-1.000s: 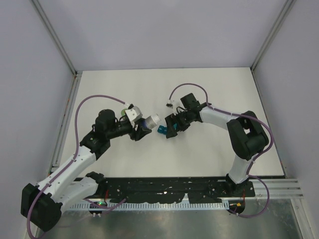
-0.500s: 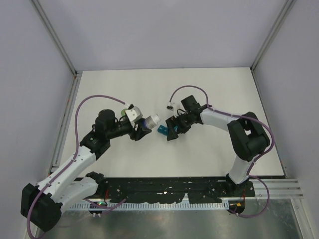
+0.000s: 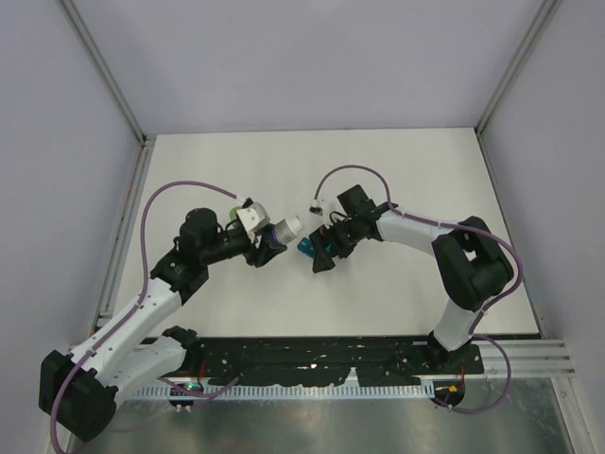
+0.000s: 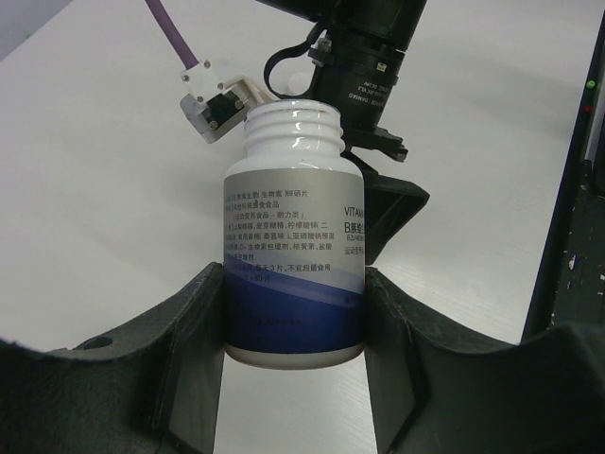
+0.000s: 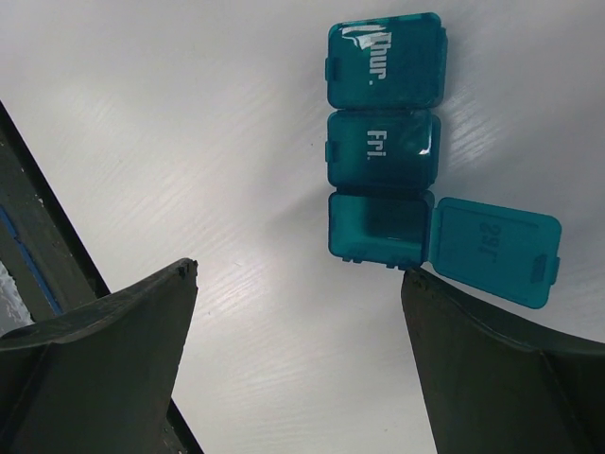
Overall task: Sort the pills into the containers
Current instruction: Pour the pill into the pill container.
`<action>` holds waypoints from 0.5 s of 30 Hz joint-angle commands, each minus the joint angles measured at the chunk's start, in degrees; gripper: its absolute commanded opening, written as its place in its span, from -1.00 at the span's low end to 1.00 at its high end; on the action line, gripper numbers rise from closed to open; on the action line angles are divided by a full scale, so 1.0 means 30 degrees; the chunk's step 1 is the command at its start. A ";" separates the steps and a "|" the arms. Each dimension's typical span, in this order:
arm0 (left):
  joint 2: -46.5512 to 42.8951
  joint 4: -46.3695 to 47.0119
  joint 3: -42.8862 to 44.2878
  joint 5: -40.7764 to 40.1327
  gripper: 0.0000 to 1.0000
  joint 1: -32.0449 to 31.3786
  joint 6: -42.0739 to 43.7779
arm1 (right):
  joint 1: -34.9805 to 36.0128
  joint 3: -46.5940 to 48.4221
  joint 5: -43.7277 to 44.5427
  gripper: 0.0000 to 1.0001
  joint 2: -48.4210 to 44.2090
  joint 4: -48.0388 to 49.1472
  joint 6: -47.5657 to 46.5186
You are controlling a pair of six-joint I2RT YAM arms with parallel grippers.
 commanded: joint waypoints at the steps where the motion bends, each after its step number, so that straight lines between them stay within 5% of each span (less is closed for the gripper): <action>1: -0.0373 0.0639 -0.0011 -0.0115 -1.00 0.0100 0.0245 | 0.0463 -0.0066 -0.0144 0.85 -0.0948 0.0685 -0.0527; 15: -0.0432 0.0376 -0.0391 -0.0760 -1.00 0.0129 0.1386 | 0.0260 -0.0008 0.0822 0.85 -0.1973 -0.0076 -0.1435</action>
